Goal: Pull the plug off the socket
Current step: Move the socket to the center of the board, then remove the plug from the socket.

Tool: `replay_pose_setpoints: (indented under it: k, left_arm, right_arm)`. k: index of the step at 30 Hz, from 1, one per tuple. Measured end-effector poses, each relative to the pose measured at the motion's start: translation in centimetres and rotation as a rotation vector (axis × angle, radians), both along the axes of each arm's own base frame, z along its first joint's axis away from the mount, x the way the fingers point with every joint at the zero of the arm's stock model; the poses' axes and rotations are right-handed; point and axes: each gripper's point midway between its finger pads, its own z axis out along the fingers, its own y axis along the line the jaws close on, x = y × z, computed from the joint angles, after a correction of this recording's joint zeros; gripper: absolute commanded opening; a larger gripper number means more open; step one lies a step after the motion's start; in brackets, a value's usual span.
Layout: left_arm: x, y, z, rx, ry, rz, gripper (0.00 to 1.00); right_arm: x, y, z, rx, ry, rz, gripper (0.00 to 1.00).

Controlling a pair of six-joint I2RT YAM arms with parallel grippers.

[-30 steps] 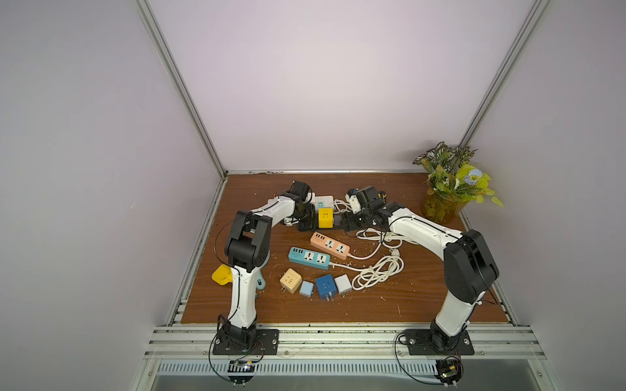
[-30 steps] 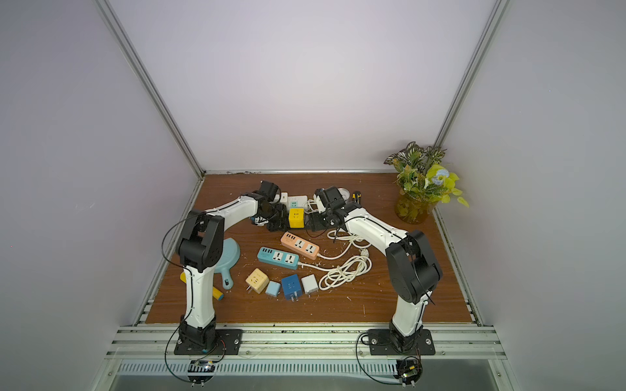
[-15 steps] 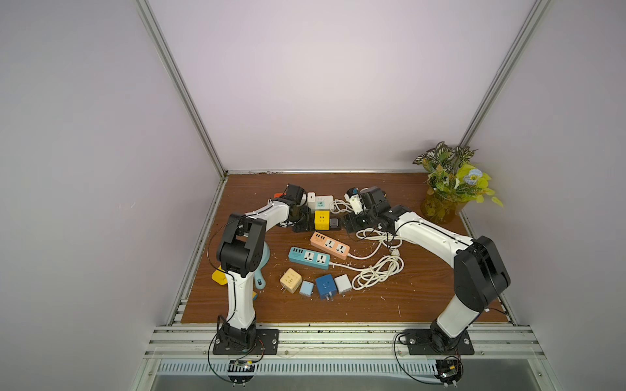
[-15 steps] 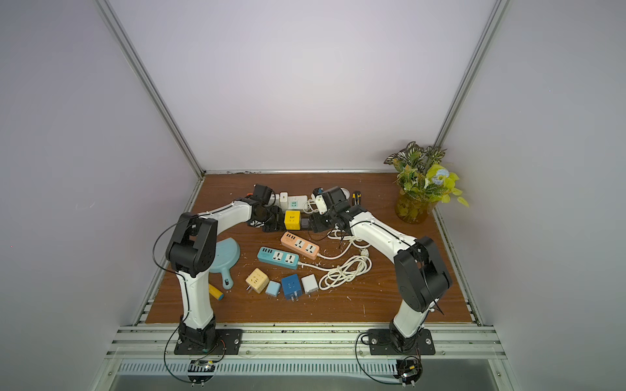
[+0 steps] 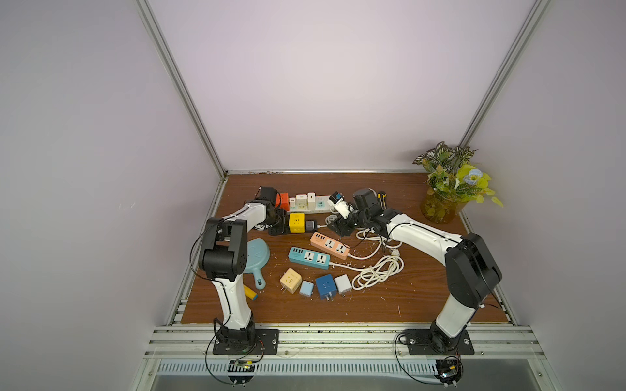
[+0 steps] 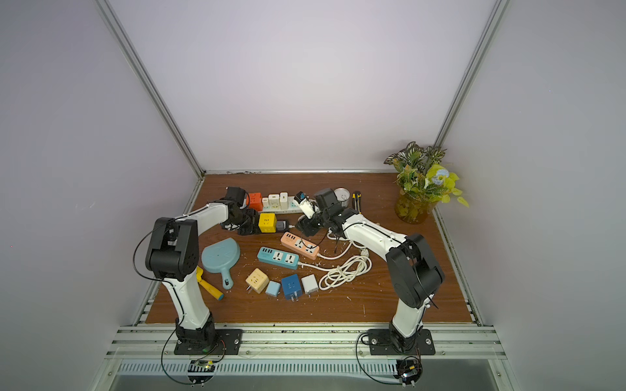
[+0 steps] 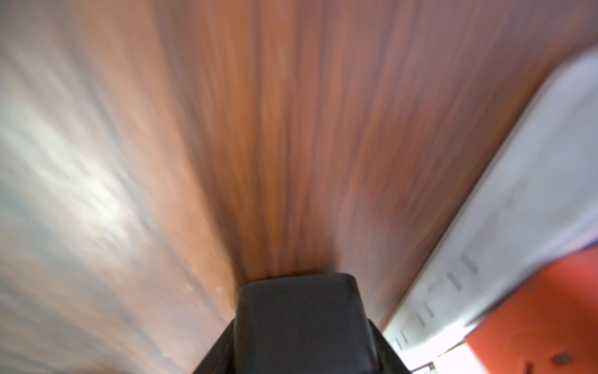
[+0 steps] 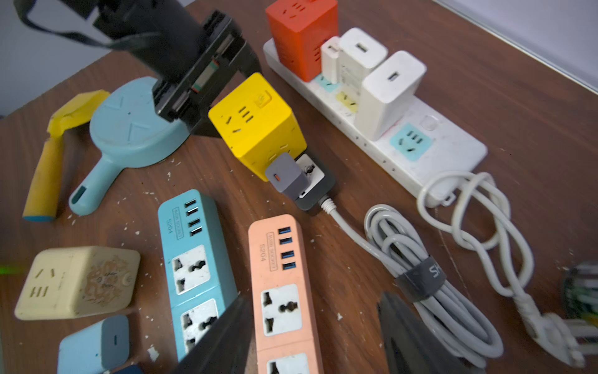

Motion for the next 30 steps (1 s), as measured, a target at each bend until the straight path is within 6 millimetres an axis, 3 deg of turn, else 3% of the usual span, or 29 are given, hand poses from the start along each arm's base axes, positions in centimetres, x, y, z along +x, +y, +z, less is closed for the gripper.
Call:
replay_pose_setpoints:
  k: [7, 11, 19, 30]
  left_arm:
    - [-1.1, 1.5, -0.1, 0.041, 0.015, -0.039, 0.19]
    - [-1.7, 2.0, -0.2, 0.059, 0.023, -0.053, 0.19]
    - [-2.7, 2.7, -0.3, 0.076, 0.045, -0.062, 0.19]
    - [-3.0, 2.9, -0.3, 0.085, 0.071, -0.076, 0.18]
  right_arm:
    - [-2.1, 5.3, -3.0, -0.029, -0.071, 0.239, 0.71]
    - [-2.2, 7.6, -4.1, -0.038, -0.121, 0.314, 0.73]
    - [-1.8, 9.6, -6.0, -0.055, -0.164, 0.36, 0.74]
    - [0.1, 12.1, -5.3, -0.05, -0.241, 0.35, 0.63]
